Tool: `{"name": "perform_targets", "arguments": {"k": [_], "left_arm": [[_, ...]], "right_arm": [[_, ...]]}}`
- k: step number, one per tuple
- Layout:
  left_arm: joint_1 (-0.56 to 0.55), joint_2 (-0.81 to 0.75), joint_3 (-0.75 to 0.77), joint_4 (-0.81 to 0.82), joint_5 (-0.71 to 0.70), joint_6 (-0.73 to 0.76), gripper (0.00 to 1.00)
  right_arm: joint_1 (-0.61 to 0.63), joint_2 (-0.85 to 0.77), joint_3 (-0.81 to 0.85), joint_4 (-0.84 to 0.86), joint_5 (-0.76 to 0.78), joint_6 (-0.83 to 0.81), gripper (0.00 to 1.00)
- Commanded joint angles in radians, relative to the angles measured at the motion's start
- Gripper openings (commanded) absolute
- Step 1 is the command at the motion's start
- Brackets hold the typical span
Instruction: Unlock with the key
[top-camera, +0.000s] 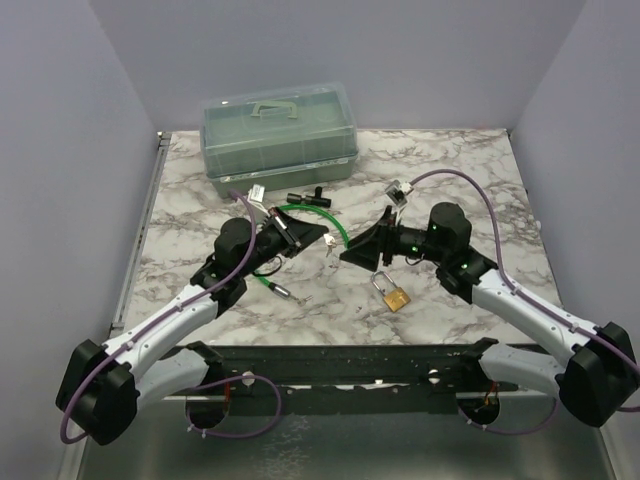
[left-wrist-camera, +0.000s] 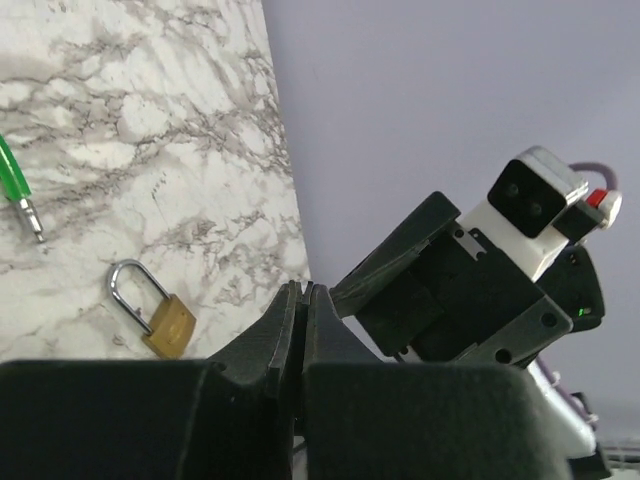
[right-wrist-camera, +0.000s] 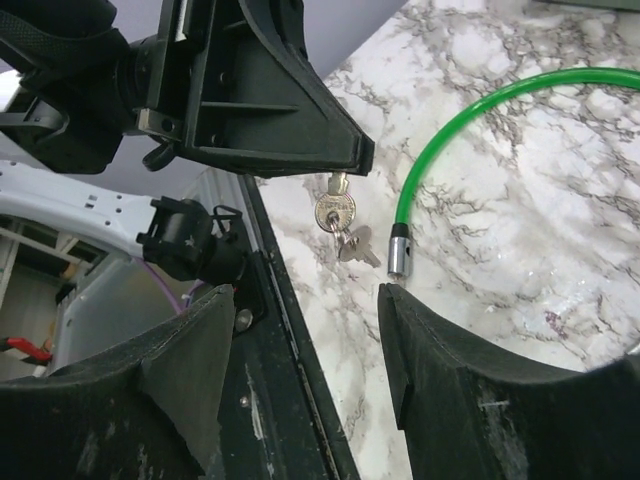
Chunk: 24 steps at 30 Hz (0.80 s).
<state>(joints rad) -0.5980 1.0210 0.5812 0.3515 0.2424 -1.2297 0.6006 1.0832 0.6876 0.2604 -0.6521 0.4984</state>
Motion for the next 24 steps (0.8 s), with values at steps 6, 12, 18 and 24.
{"name": "perform_targets", "arguments": {"k": [6, 12, 18, 24], "left_arm": [[-0.006, -0.054, 0.015, 0.006, 0.087, 0.256, 0.0], [-0.006, -0.071, 0.026, 0.007, 0.128, 0.299, 0.0], [-0.006, -0.072, 0.031, 0.006, 0.145, 0.309, 0.0], [-0.01, -0.074, 0.026, 0.02, 0.149, 0.303, 0.0]], "right_arm": [[0.005, 0.075, 0.055, 0.143, -0.148, 0.062, 0.63], [0.004, 0.116, 0.069, 0.177, -0.182, 0.082, 0.61], [0.005, 0.153, 0.072, 0.232, -0.216, 0.117, 0.59], [0.005, 0.193, 0.077, 0.309, -0.246, 0.167, 0.55]]}}
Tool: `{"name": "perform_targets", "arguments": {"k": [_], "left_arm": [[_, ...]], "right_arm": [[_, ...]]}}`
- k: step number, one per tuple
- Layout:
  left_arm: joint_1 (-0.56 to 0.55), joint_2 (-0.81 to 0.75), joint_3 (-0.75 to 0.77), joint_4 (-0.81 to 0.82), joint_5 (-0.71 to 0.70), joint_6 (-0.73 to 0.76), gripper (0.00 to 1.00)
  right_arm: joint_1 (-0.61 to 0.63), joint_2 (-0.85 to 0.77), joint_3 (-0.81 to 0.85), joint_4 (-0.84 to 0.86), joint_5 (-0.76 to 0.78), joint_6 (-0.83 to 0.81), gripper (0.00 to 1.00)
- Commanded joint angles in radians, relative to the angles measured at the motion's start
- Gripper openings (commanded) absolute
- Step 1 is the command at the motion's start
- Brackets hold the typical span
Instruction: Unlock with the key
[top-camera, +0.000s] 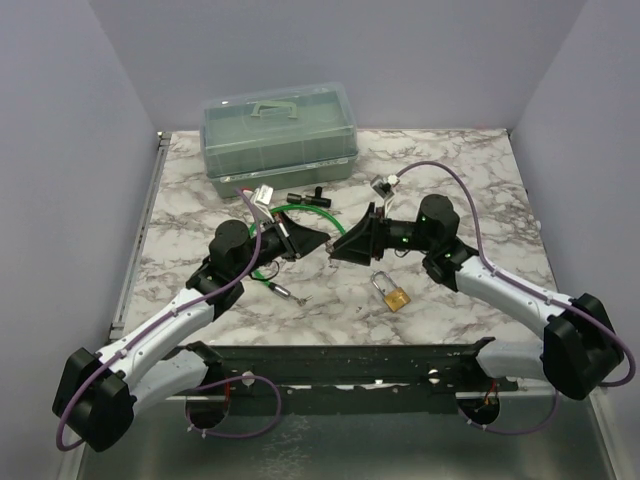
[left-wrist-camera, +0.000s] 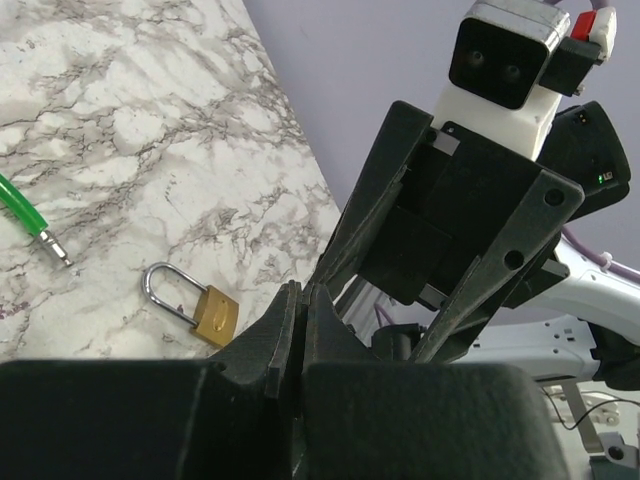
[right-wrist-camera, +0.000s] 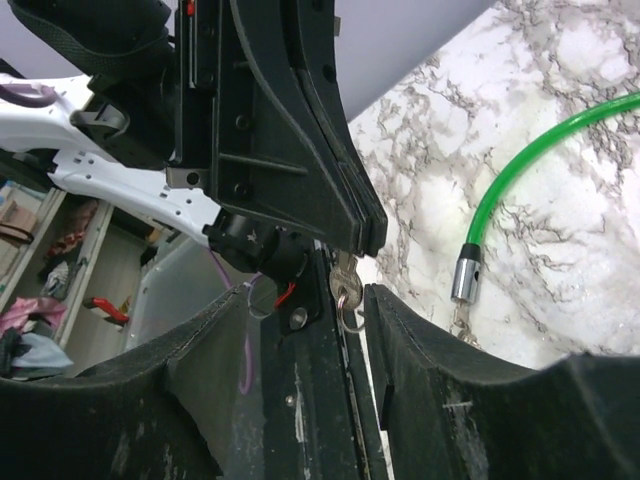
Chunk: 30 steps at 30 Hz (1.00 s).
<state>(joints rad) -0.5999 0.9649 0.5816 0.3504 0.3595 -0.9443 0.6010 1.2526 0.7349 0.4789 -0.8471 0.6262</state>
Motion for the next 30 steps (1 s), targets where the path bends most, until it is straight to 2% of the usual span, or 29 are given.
{"name": "perform_targets", "arguments": {"k": [1, 21, 25, 28, 30], "left_arm": [[-0.008, -0.02, 0.025, 0.026, 0.031, 0.016, 0.0], [-0.011, -0.032, -0.01, 0.084, 0.0, -0.008, 0.0], [-0.012, -0.031, -0.015, 0.095, -0.008, -0.013, 0.0], [-0.012, -0.034, -0.022, 0.098, -0.025, -0.015, 0.0], [-0.012, -0.037, -0.028, 0.098, -0.04, -0.016, 0.0]], "right_arm": [[0.005, 0.03, 0.03, 0.098, -0.055, 0.045, 0.54], [0.005, 0.103, 0.018, 0.23, -0.085, 0.134, 0.32], [0.004, 0.112, 0.018, 0.234, -0.084, 0.142, 0.2], [0.005, 0.111, 0.022, 0.225, -0.071, 0.146, 0.03], [0.005, 0.102, 0.021, 0.202, -0.05, 0.144, 0.0]]}}
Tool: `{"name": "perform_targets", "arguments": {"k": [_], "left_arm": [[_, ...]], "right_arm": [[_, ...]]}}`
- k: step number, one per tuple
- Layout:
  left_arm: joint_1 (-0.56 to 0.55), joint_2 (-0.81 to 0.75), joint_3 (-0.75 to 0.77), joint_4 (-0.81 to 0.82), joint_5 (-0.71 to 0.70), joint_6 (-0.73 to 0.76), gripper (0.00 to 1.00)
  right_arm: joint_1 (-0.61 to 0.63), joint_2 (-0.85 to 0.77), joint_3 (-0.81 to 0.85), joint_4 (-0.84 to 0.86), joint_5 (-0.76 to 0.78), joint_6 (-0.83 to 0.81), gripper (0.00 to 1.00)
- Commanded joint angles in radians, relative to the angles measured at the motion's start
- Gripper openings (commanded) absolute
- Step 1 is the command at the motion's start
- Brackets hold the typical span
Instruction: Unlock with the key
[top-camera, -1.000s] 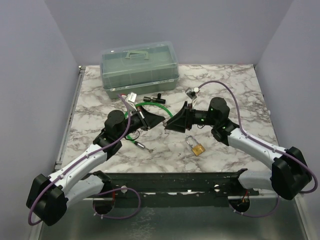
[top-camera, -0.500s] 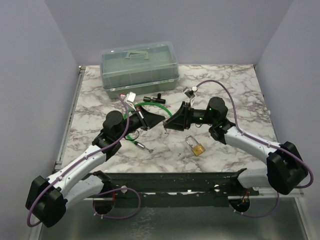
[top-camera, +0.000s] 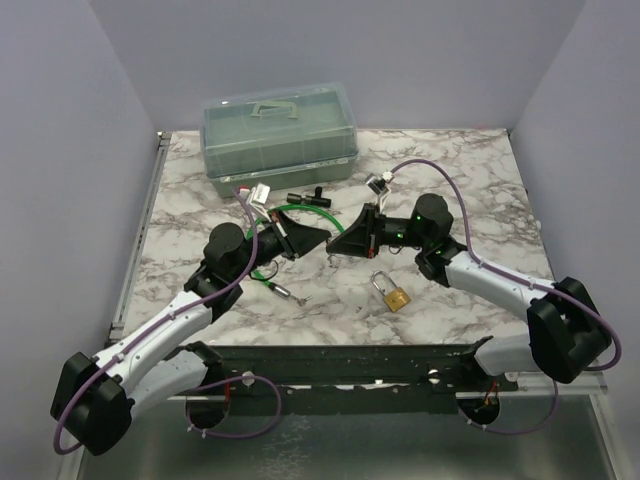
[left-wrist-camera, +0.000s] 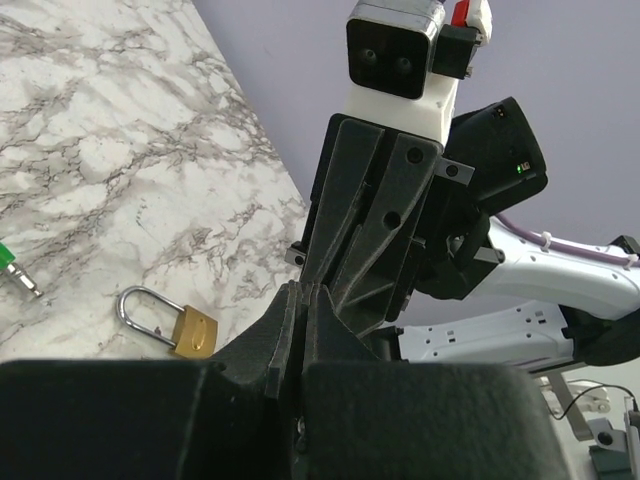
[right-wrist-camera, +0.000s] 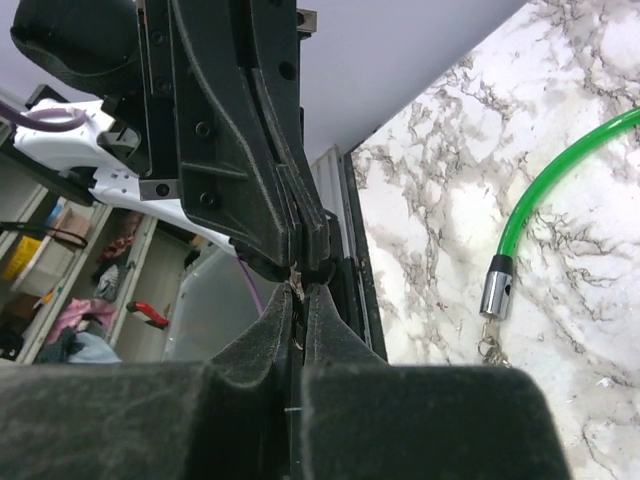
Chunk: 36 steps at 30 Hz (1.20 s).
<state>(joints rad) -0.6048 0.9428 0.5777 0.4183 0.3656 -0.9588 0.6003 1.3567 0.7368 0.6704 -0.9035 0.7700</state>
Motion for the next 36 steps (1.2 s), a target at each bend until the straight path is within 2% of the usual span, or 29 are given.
{"name": "perform_targets", "arguments": {"k": [1, 2, 7, 11, 13, 25, 28, 31, 36], "left_arm": [[-0.007, -0.016, -0.027, 0.03, -0.051, -0.003, 0.01], [-0.007, -0.018, -0.032, 0.03, -0.058, -0.005, 0.06], [-0.007, -0.012, -0.055, 0.028, -0.075, -0.023, 0.43], [-0.008, 0.006, -0.049, -0.007, -0.084, -0.024, 0.86], [-0.007, 0.017, -0.037, -0.035, -0.093, -0.017, 0.98], [-0.015, 0.079, 0.063, -0.247, -0.189, -0.001, 0.99], [-0.062, 0.125, 0.123, -0.336, -0.235, 0.018, 0.97], [-0.176, 0.213, 0.23, -0.483, -0.369, 0.018, 0.95], [-0.291, 0.425, 0.408, -0.696, -0.492, -0.145, 0.88]], "right_arm": [[0.005, -0.01, 0.02, -0.011, 0.024, -0.005, 0.0], [0.006, -0.019, 0.019, -0.037, 0.042, -0.014, 0.0], [0.005, -0.075, -0.003, -0.161, 0.133, -0.051, 0.0], [0.006, -0.141, -0.022, -0.282, 0.236, -0.084, 0.0], [0.004, -0.174, -0.026, -0.351, 0.292, -0.103, 0.0], [-0.011, -0.315, -0.002, -0.716, 0.647, -0.192, 0.0], [-0.019, -0.313, 0.047, -0.863, 0.828, -0.193, 0.0], [-0.026, -0.299, 0.113, -0.997, 1.046, -0.185, 0.0], [-0.032, -0.297, 0.224, -1.184, 1.356, -0.134, 0.0]]}}
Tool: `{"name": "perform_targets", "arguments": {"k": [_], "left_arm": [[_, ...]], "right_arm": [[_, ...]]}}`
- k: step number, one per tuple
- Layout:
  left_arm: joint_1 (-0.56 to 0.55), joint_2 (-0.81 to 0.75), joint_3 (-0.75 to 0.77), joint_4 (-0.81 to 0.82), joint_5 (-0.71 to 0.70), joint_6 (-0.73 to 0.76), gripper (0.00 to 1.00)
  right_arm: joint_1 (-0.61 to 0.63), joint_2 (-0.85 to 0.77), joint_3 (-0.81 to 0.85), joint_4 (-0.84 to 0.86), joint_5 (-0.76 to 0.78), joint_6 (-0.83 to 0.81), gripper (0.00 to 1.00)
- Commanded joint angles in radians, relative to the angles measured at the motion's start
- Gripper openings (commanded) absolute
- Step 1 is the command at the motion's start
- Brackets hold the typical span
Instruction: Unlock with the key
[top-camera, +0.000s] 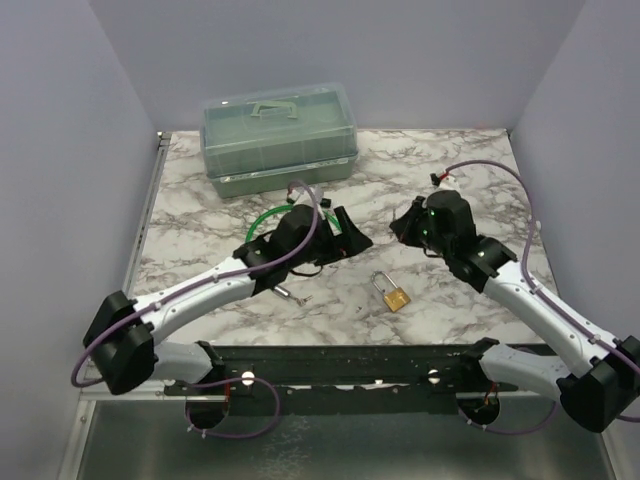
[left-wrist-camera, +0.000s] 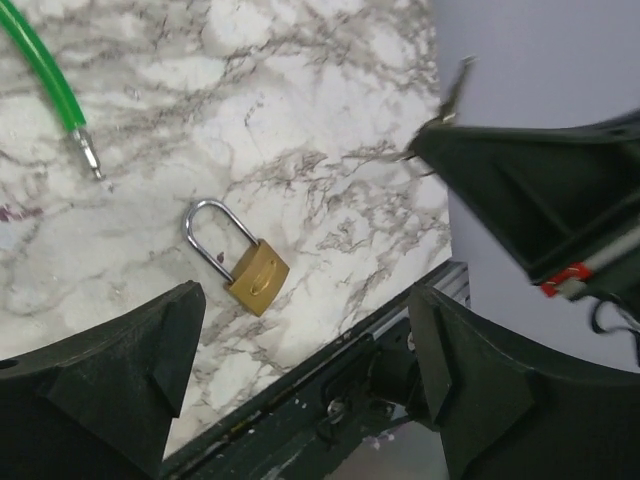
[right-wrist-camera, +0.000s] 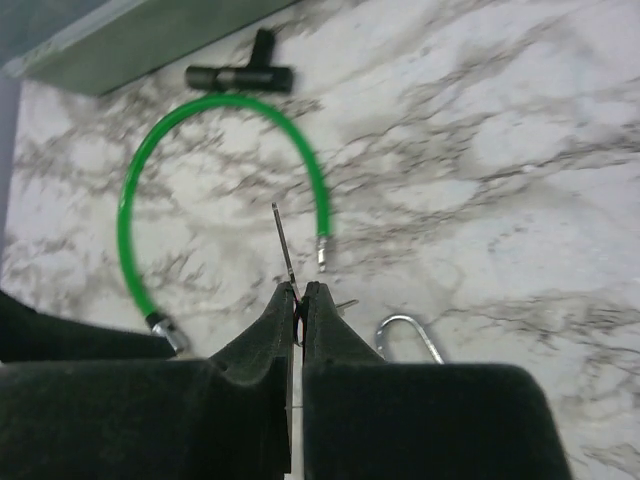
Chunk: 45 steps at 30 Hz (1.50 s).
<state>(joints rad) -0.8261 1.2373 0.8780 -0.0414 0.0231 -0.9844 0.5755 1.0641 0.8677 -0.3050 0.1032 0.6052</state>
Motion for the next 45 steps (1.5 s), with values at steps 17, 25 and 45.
{"name": "perform_targets", "arguments": {"k": [17, 25, 45], "left_arm": [[-0.288, 0.623, 0.507, -0.445, -0.262, -0.523, 0.95], [-0.33, 0.811, 0.794, -0.769, -0.366, -0.646, 0.99], [-0.347, 1.032, 0.983, -0.918, -0.345, -0.64, 0.87]], "right_arm": [[-0.011, -0.133, 0.18, -0.303, 0.621, 0.054, 0.01], [-0.012, -0.205, 0.148, -0.299, 0.587, 0.044, 0.01], [-0.012, -0.264, 0.098, -0.285, 0.513, 0.048, 0.01]]}}
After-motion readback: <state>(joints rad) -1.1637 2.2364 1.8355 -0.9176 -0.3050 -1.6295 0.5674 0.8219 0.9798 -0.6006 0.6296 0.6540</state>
